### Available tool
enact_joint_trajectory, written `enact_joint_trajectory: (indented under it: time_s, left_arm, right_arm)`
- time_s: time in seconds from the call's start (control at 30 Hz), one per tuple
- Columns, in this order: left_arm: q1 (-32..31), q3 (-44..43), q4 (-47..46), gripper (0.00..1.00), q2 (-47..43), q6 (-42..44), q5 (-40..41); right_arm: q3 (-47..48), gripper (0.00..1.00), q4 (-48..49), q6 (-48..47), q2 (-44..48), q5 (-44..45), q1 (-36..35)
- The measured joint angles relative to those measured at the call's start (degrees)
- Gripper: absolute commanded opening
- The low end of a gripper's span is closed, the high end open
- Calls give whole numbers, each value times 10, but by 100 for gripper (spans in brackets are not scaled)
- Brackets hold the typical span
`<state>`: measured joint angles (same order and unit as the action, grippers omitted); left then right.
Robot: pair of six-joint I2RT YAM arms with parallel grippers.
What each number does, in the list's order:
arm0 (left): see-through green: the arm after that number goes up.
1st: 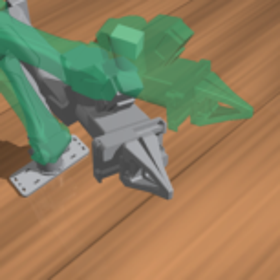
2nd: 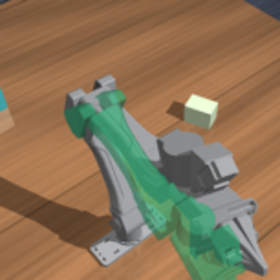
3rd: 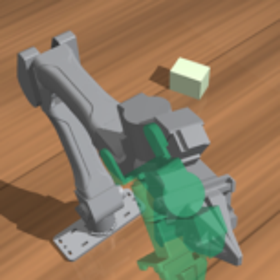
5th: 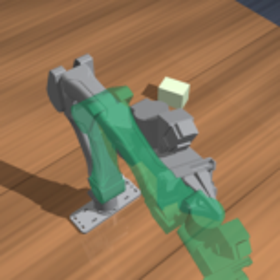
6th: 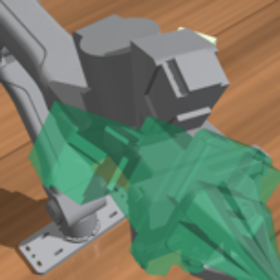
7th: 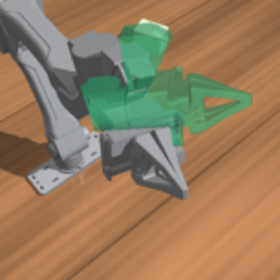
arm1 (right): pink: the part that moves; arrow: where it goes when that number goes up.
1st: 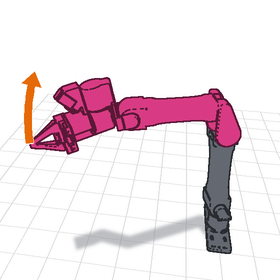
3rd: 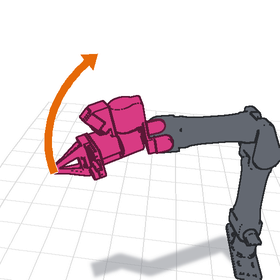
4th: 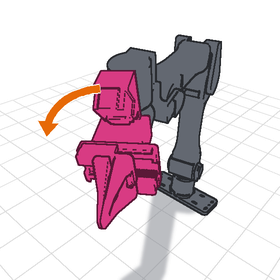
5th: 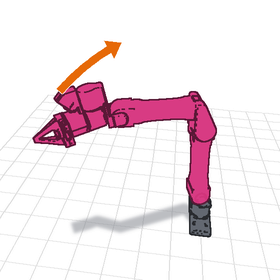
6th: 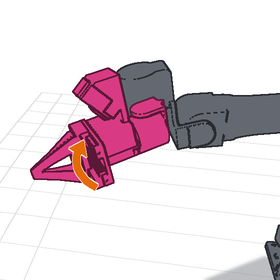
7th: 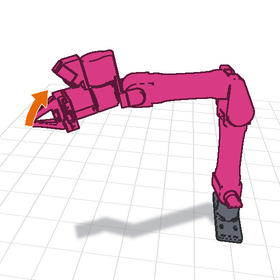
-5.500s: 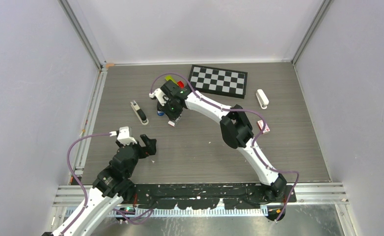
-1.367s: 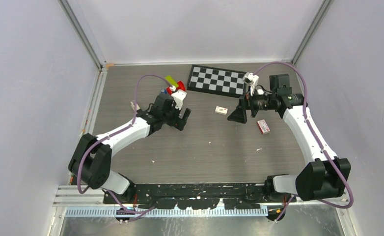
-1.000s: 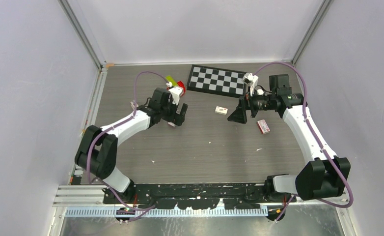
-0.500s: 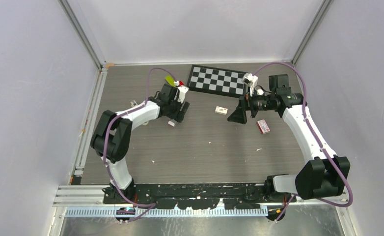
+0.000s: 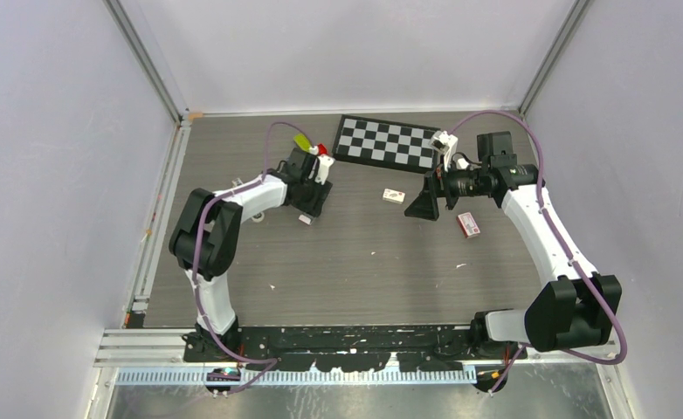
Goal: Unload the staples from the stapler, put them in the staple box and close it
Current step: Adjust the staple box at the center of the board.
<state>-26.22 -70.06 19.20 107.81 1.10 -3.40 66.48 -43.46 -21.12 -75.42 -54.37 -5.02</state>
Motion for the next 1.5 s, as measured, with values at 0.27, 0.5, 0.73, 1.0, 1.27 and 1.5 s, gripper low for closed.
enact_joint_trajectory:
  time_s: [0.27, 0.5, 0.73, 1.0, 1.27, 1.5]
  left_arm:
    - [0, -27, 24, 43, 21, 0, -10]
    - [0, -30, 30, 34, 22, 0, -16]
    - [-3, -29, 31, 31, 22, 1, -38]
    - [-56, 18, 12, 30, -9, 29, -48]
    - [-186, 52, -3, 31, -33, 84, -49]
    - [-228, 52, -7, 35, -32, 104, -60]
  right_arm:
    - [3, 100, -4, 0, 0, 0, 0]
    - [5, 100, -8, -2, 0, -3, 0]
    - [5, 100, -13, -7, 0, -4, 0]
    - [9, 100, -21, -15, 0, -4, 0]
    - [19, 100, -30, -31, 0, 4, 12]
    - [19, 100, -36, -38, 0, 8, 25]
